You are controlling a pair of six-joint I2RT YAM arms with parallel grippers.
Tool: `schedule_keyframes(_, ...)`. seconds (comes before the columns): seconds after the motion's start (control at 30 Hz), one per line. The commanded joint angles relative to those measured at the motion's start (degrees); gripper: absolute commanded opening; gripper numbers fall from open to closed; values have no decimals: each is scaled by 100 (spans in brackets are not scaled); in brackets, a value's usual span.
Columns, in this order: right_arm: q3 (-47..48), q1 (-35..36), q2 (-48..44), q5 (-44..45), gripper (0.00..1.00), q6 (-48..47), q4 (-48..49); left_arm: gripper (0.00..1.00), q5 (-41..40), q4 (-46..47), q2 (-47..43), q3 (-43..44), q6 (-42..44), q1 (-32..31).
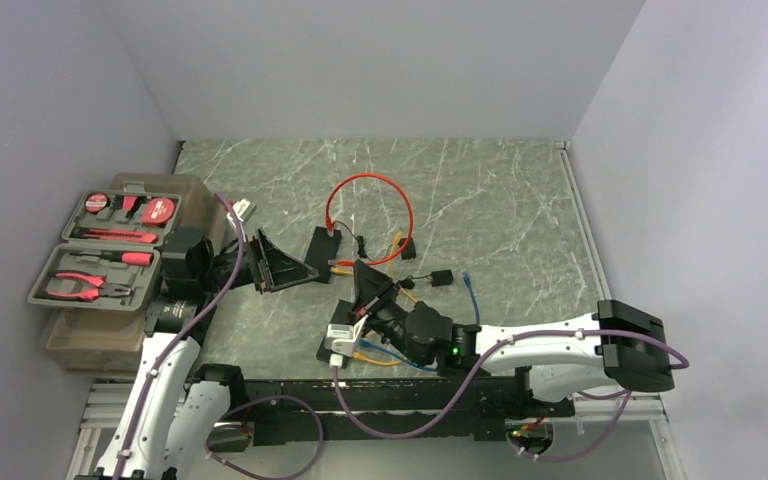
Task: Insert the plug into the switch port
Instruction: Pick up the connector from the center of the board.
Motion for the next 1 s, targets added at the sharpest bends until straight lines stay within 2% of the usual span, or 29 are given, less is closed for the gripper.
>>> schedule_keyframes(0.0, 324, 110, 74, 113, 0, -426, 548, 79, 130, 407, 62, 212, -319, 6)
schedule_keyframes(0.53, 593, 338, 465, 179, 0, -1167, 925, 61, 360, 1176, 195, 101, -1028, 6)
schedule_keyframes(0.97, 628, 418, 639, 223, 0, -1480, 1236, 47, 411, 1090, 165, 66, -1019, 6)
